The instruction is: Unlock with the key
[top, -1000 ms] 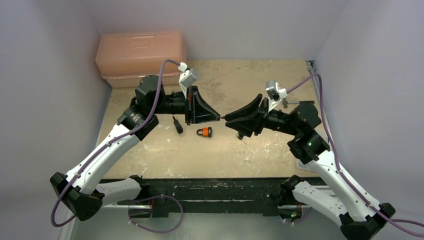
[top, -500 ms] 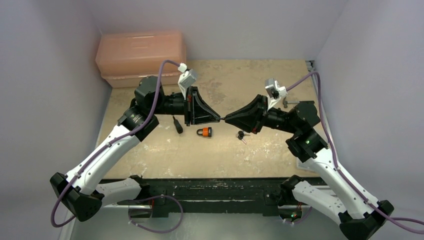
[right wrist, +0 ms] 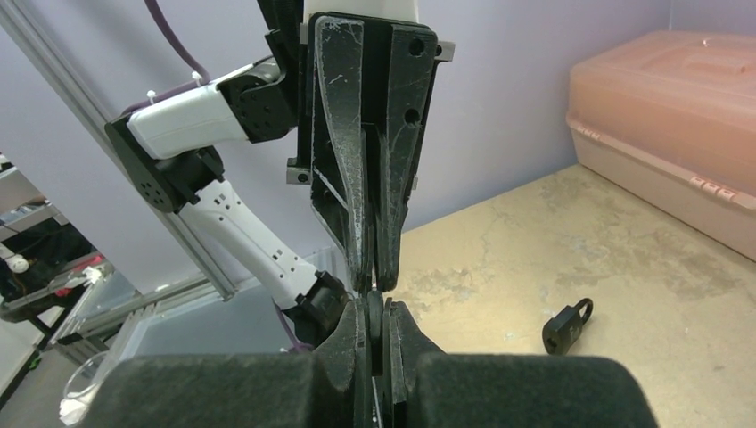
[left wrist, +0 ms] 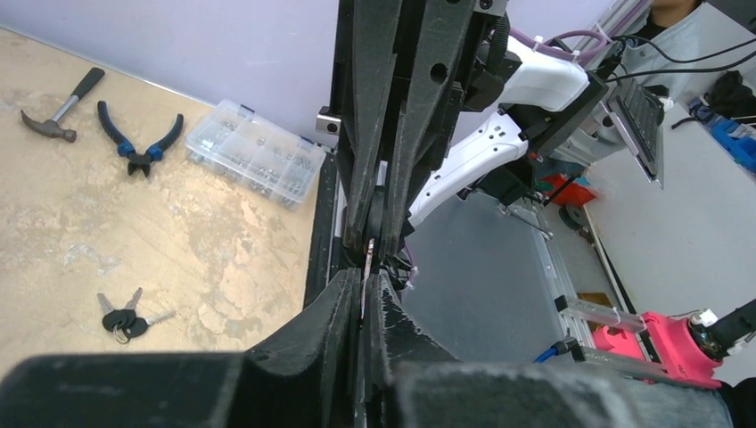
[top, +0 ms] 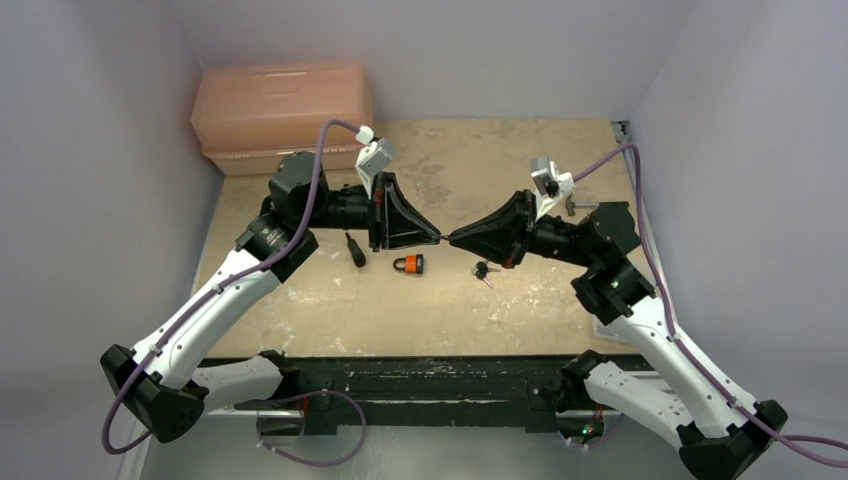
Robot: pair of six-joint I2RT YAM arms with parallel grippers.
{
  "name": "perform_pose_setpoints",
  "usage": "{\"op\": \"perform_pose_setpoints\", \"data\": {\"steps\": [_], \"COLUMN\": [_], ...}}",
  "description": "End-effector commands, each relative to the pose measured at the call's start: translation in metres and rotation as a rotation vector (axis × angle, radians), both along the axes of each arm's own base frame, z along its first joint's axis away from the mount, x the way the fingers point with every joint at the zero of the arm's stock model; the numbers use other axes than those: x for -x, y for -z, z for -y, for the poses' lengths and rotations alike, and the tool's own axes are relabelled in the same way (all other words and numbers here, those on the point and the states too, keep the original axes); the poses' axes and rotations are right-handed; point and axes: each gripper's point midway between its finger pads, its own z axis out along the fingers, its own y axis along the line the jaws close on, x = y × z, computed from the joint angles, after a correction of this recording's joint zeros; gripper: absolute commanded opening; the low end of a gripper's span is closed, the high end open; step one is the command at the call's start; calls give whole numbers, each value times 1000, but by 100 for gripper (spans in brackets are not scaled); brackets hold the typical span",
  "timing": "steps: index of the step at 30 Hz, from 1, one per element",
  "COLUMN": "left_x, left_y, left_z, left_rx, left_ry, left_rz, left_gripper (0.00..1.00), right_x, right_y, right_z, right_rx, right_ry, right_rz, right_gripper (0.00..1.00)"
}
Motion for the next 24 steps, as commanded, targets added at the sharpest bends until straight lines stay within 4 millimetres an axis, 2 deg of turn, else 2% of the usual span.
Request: {"op": "perform_pose_setpoints", "data": {"steps": [1,4,6,7,12,19,21,24], "left_x": [-14,-20,-25,-28,-53,-88,-95,-87], "left_y": [10,17,21,24,35,51,68,108], "left_z": [0,-5,-8,-11,-31,-78,-92,-95], "left_rx": [-33,-75,-105,-125,-241,-448,-536,-637], "left_ry": [-64,-122,-160,-180,-366,-626,-645,-489], "left_rz": [-26,-11,2,8,79,239,340,545], "left_gripper": [19,47,61,63,64,65,64,62], "right_x": [0,-11,-18,-22,-41,-52,-55,-56], "right_y": [-5,3,9,10,21,41,49,60], "right_z": [2,9,14,17,35,48,50,50], "right_rx": [-20,-13,-14,-16,-22,9,24,39], "right_ry": [21,108,169,201,372,481,497,505], "right_rz": [45,9,-11,-20,-69,-112,-126,-147], "right_gripper": [0,0,0,0,0,0,0,0]}}
